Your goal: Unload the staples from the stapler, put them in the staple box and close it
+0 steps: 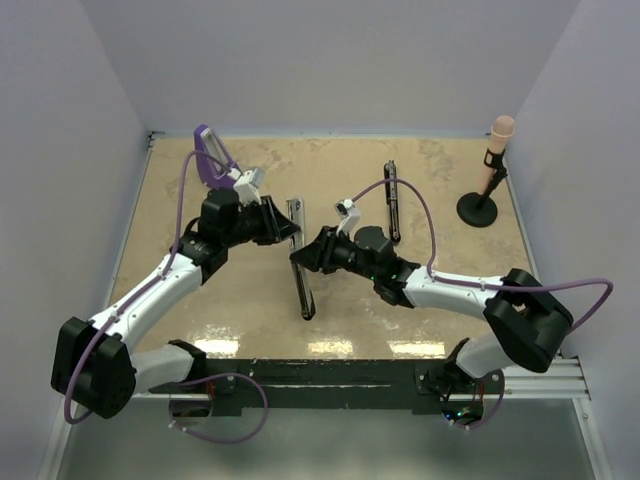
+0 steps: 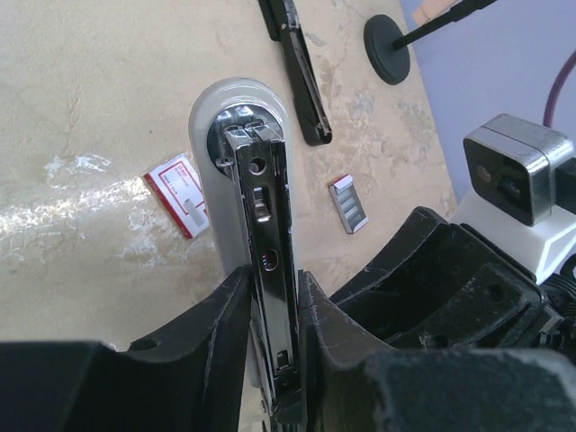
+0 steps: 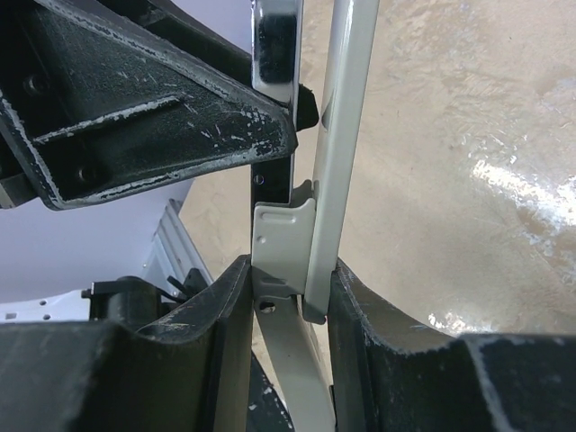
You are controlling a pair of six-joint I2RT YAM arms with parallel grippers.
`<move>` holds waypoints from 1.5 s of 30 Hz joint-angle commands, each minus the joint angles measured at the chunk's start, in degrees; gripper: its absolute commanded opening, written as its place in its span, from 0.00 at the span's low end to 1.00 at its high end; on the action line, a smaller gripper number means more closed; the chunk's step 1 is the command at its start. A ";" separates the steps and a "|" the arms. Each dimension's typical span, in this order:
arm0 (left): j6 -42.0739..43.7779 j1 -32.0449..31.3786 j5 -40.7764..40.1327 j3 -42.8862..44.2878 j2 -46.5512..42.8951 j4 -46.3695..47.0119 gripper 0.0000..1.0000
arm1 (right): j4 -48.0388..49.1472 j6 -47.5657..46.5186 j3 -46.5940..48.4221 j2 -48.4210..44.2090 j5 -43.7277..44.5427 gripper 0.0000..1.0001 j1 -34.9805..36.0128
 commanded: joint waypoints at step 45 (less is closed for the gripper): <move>16.40 39.26 -25.50 28.66 34.86 -27.29 0.02 | -10.05 -12.87 -5.27 -15.61 7.83 0.94 -0.06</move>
